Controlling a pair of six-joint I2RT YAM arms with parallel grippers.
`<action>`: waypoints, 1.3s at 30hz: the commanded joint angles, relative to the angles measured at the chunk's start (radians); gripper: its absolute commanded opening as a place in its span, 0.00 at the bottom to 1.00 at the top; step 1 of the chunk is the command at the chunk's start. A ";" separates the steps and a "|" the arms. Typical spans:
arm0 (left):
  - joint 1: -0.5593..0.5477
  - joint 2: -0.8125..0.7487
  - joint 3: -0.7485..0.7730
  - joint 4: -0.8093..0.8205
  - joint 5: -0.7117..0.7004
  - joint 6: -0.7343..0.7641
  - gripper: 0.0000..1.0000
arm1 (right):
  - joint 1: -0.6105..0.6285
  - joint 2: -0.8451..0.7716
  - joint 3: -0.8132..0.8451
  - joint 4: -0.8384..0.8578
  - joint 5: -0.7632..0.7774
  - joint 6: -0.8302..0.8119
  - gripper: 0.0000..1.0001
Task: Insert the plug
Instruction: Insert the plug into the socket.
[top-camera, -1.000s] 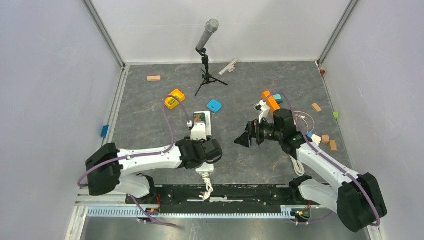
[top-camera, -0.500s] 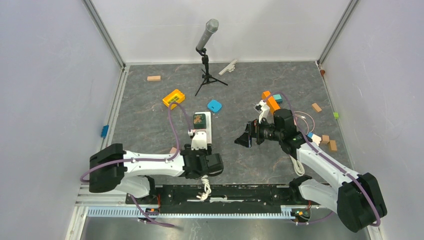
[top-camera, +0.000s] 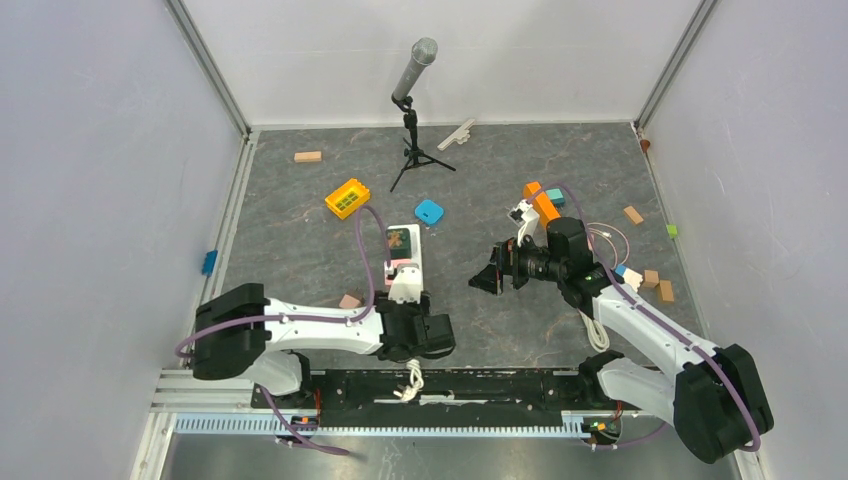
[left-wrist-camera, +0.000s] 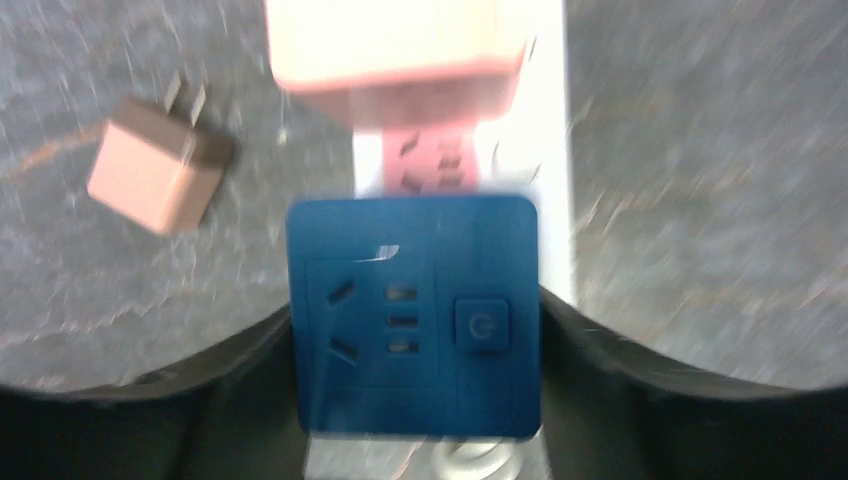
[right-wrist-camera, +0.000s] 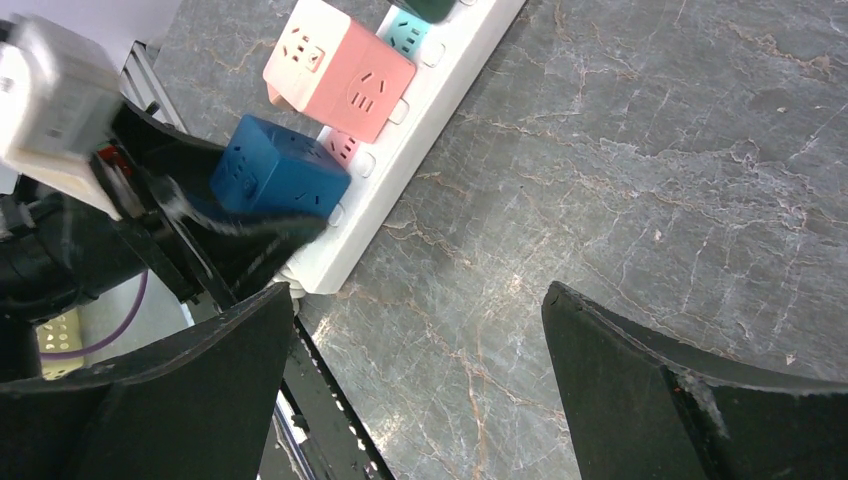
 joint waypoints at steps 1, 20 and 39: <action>-0.030 -0.037 -0.021 -0.218 0.162 0.004 0.95 | -0.003 0.003 0.019 0.024 0.006 -0.015 0.98; 0.282 -0.533 0.062 0.122 0.480 0.427 1.00 | -0.004 0.052 0.044 0.017 0.006 -0.023 0.98; 0.740 -0.531 -0.004 0.020 0.693 0.511 1.00 | -0.006 0.063 0.029 -0.030 0.038 -0.056 0.98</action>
